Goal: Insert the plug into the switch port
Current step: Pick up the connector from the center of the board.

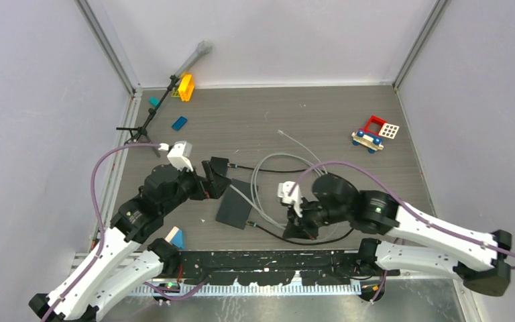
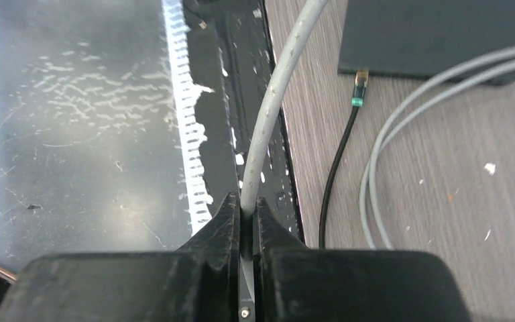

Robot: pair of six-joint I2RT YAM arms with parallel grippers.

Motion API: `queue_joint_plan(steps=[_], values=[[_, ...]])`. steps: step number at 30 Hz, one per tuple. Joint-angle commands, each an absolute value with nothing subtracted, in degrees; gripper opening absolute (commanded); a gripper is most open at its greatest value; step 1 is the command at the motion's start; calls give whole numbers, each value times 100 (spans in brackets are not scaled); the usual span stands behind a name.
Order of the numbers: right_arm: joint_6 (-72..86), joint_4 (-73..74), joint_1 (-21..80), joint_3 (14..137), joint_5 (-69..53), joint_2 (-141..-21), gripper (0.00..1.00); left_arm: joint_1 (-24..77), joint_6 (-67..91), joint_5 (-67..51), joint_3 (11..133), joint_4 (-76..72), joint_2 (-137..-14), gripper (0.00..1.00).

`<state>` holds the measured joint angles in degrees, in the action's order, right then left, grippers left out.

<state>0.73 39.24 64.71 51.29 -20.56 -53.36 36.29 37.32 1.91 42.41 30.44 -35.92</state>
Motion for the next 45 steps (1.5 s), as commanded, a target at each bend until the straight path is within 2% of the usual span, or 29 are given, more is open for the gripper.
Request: queue_joint_plan(steps=[1,9,14,20,22,27,31,34,35,38,40,42,45], values=[[-478,3235,6466,4831,-2602,-4367,1,3609,3891,-61,4350,2680,-3294,100],[-522,3084,6469,4692,-2881,-3724,1,3605,4642,-912,3867,835,-2509,100],[-492,2826,6462,4610,-3051,-3621,0,3604,5027,-1333,3556,68,-2455,100],[-485,2672,6469,4553,-3170,-3627,0,3606,5250,-1599,3484,-212,-2645,89],[-474,2666,6464,4537,-3166,-3654,1,3610,5277,-1616,3462,-271,-2654,79],[-503,2735,6464,4478,-2929,-3663,1,3609,5332,-1624,3400,-405,-2625,39],[-519,2708,6469,4425,-2567,-3549,1,3604,5343,-1604,3354,-379,-2594,16],[-514,2662,6465,4398,-2147,-3470,10,3604,5344,-1557,3357,-287,-2577,1],[-514,2637,6466,4396,-2059,-3453,16,3609,5336,-1535,3358,-244,-2573,0],[-464,2461,6462,4379,-1729,-3441,43,3604,5306,-1406,3387,-46,-2569,0],[-489,2226,6469,4414,-1602,-3515,54,3609,5264,-1285,3418,146,-2594,0],[-501,1877,6468,4494,-1519,-3695,59,3607,5220,-1185,3463,352,-2646,0],[-419,1166,6467,4649,-1524,-4248,59,3604,5177,-1178,3462,410,-2706,0]])
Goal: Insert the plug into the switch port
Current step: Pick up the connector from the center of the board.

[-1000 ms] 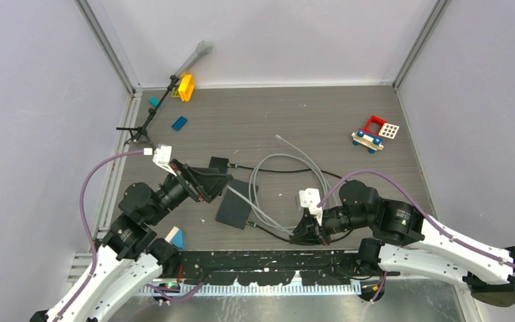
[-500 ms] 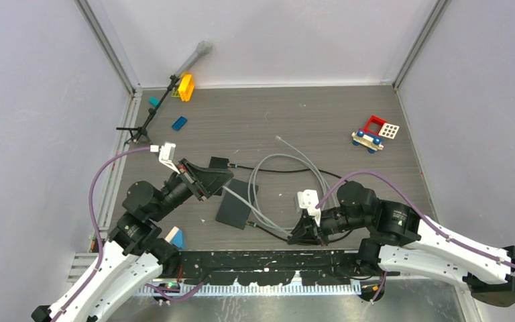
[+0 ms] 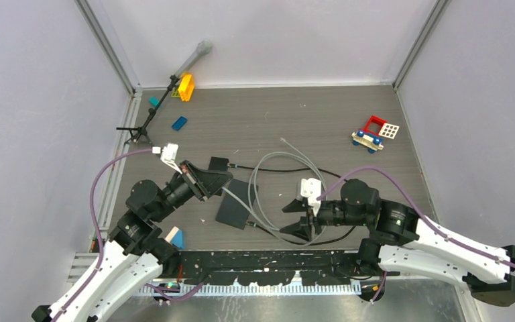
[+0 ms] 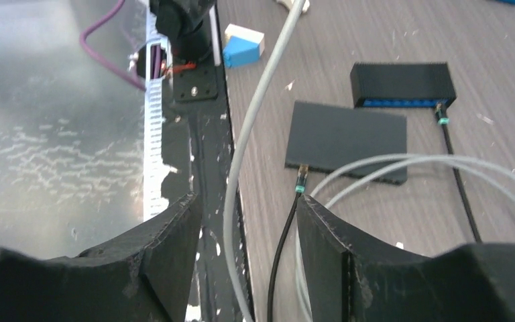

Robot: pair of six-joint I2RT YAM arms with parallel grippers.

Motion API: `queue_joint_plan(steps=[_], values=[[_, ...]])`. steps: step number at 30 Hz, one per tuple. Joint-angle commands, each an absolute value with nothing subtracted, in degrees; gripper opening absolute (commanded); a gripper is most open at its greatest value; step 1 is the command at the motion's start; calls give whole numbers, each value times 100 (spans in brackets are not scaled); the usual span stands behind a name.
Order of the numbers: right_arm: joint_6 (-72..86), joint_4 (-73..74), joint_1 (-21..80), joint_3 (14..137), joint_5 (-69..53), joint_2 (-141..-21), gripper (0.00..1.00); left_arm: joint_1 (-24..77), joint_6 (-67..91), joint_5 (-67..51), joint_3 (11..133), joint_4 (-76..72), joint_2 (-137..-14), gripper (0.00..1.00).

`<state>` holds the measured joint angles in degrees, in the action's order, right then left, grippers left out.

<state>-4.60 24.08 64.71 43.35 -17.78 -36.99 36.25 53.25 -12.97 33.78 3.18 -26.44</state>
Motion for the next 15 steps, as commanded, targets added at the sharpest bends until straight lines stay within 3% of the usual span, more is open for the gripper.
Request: queue_joint_plan(steps=[1,6,13,15], values=[[-316,866,6464,4675,-1552,-4472,59,3607,5175,-1172,3446,386,-2709,0],[348,-616,6467,4909,-1573,-5758,59,3606,5244,-1177,3344,322,-2757,0],[554,-1232,6473,5212,-948,-6640,59,3604,5265,-1233,3341,323,-2785,0],[566,-1320,6472,5200,-965,-6708,53,3605,5252,-1231,3346,346,-2771,0]])
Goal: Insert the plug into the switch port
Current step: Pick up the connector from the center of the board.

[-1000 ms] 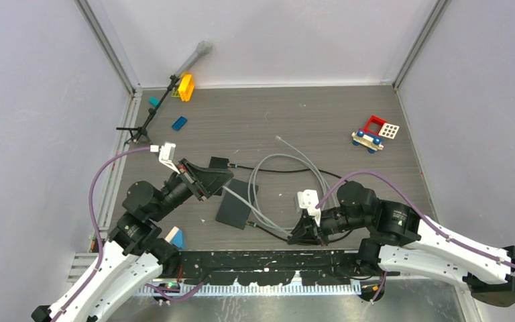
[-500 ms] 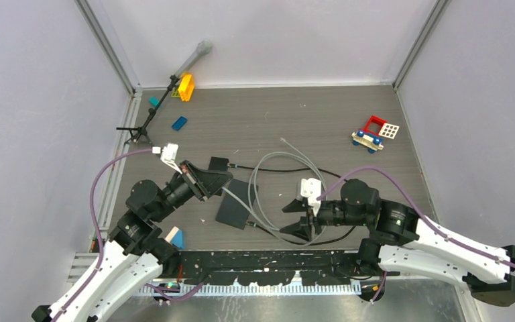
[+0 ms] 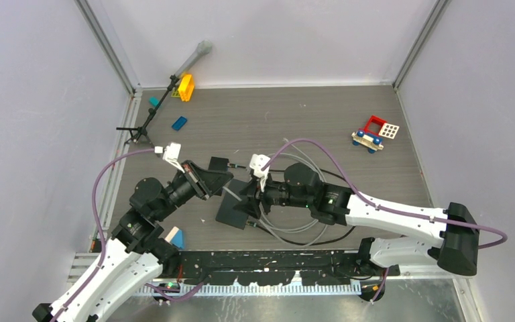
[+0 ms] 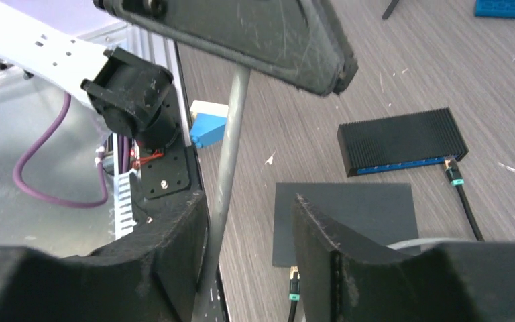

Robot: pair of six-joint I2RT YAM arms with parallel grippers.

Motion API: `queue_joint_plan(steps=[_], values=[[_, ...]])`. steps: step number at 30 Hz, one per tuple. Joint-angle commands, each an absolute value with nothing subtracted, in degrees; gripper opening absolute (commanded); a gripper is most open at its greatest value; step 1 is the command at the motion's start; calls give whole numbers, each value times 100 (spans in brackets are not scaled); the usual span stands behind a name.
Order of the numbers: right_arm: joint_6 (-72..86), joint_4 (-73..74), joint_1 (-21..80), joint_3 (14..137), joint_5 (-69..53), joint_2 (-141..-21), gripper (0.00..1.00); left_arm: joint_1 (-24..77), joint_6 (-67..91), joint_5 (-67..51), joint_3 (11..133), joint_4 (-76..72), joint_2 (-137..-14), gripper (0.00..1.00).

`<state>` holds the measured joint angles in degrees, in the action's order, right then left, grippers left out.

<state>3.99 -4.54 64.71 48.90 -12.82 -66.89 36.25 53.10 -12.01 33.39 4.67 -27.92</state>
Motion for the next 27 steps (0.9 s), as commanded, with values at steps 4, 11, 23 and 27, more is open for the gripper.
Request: queue_joint_plan(steps=[4,11,23,27], values=[[437,-1337,6475,5102,-1656,-6617,8,3606,5221,-1170,3316,439,-2729,4],[-348,441,6477,4817,-2241,-5583,1,3604,4799,-2008,3767,391,-2777,99],[-1032,2838,6477,4938,-2317,-3709,1,3606,3907,-2831,3803,64,-2247,96],[-1112,2908,6478,4974,-2581,-3478,1,3611,3861,-3061,3482,-665,-2019,92]])
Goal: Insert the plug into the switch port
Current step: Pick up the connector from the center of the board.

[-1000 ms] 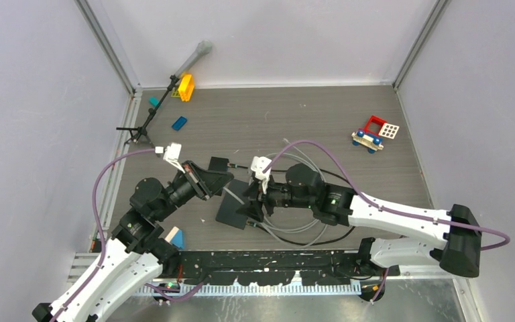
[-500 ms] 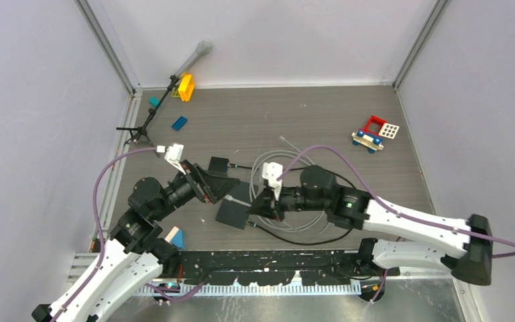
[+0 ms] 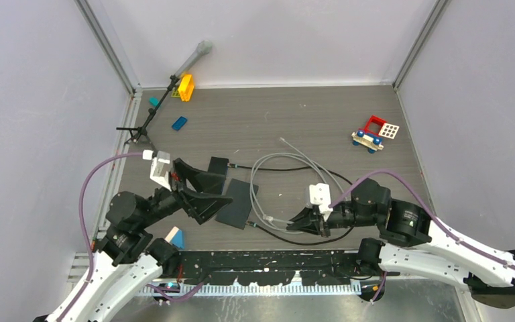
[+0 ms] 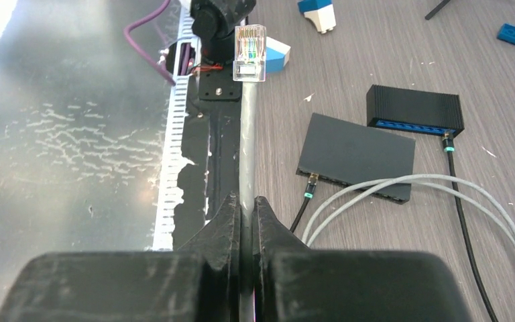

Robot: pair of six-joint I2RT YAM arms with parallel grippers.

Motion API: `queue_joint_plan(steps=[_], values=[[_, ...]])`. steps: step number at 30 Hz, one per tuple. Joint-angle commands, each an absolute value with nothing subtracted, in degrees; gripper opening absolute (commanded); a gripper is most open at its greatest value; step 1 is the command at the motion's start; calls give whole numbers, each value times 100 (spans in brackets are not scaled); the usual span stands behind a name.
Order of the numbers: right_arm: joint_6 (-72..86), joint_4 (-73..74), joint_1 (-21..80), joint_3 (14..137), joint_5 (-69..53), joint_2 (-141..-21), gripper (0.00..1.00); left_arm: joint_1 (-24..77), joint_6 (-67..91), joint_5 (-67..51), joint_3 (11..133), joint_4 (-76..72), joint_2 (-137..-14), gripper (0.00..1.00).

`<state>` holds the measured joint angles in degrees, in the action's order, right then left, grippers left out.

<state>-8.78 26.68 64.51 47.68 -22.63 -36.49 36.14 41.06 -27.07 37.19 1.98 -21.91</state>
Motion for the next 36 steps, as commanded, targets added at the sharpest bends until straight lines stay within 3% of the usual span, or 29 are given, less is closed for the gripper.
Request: queue_joint_plan(steps=[1,11,16,21,28,36], values=[[-1123,2877,6478,4975,-2676,-3438,0,3609,3814,-3130,3371,-852,-1978,92],[-873,2203,6477,4935,-3765,-3296,1,3612,2616,-4065,2745,-2761,-1968,94],[-914,2169,6473,4955,-3955,-3328,1,3713,2412,-4869,3090,-2994,-2692,88],[-1088,2272,6475,4975,-4034,-3340,0,4056,2119,-4922,3140,-3058,-2756,90],[-1272,2378,6478,5019,-3511,-3424,0,4951,1560,-4786,3227,-3002,-3243,79],[-1202,2349,6473,4951,-2809,-3631,1,5429,679,-4097,3319,-2436,-3416,80]])
